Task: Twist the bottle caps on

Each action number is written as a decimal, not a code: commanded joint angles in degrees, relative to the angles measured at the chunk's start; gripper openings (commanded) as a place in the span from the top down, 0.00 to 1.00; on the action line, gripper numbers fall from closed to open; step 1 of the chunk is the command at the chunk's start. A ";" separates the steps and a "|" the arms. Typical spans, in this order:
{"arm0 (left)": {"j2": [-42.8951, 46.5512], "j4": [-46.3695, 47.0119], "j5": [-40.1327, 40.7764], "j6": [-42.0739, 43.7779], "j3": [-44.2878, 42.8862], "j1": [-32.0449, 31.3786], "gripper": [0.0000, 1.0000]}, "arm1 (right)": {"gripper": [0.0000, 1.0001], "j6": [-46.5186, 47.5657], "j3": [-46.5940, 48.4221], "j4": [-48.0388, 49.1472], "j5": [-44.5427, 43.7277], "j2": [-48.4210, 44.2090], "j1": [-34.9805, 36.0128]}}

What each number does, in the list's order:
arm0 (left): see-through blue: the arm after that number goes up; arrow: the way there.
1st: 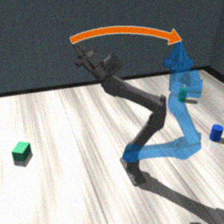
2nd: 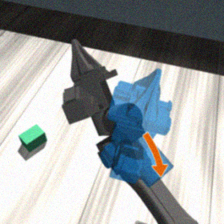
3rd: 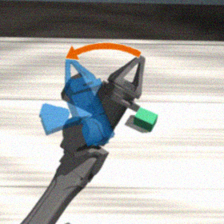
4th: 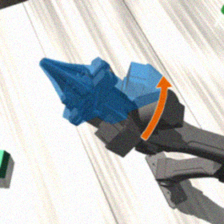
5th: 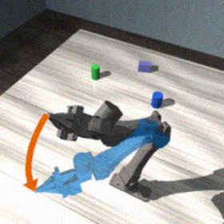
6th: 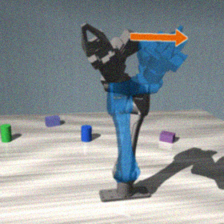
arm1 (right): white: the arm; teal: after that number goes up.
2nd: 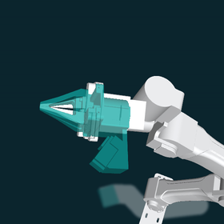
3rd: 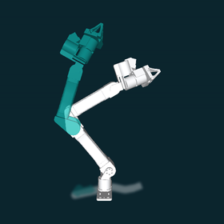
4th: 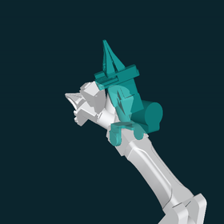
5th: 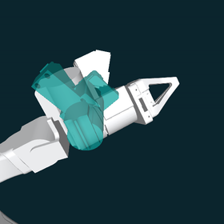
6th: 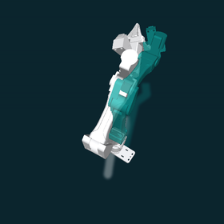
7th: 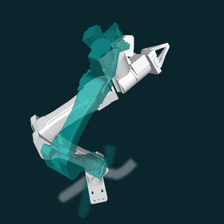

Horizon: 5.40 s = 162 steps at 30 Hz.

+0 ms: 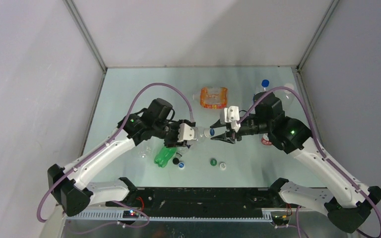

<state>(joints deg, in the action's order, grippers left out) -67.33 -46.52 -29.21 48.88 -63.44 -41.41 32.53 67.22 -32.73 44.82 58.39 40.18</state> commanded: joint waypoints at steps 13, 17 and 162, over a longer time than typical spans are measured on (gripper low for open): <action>0.79 -0.25 -6.18 -2.04 -2.54 0.38 0.98 | 0.63 3.87 2.21 -0.48 -7.78 1.95 4.23; 0.96 1.86 -4.71 -3.80 -2.41 0.36 0.98 | 0.97 -0.77 2.21 0.10 -7.34 2.71 4.24; 18.02 61.00 39.44 -37.51 29.44 -17.10 0.00 | 1.00 -43.87 -11.29 25.17 -40.05 -6.45 8.87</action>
<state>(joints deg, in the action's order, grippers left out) -53.21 13.89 10.76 12.95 -33.15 -59.55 -14.55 53.82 -1.61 7.22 54.68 49.06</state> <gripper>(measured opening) 0.978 0.305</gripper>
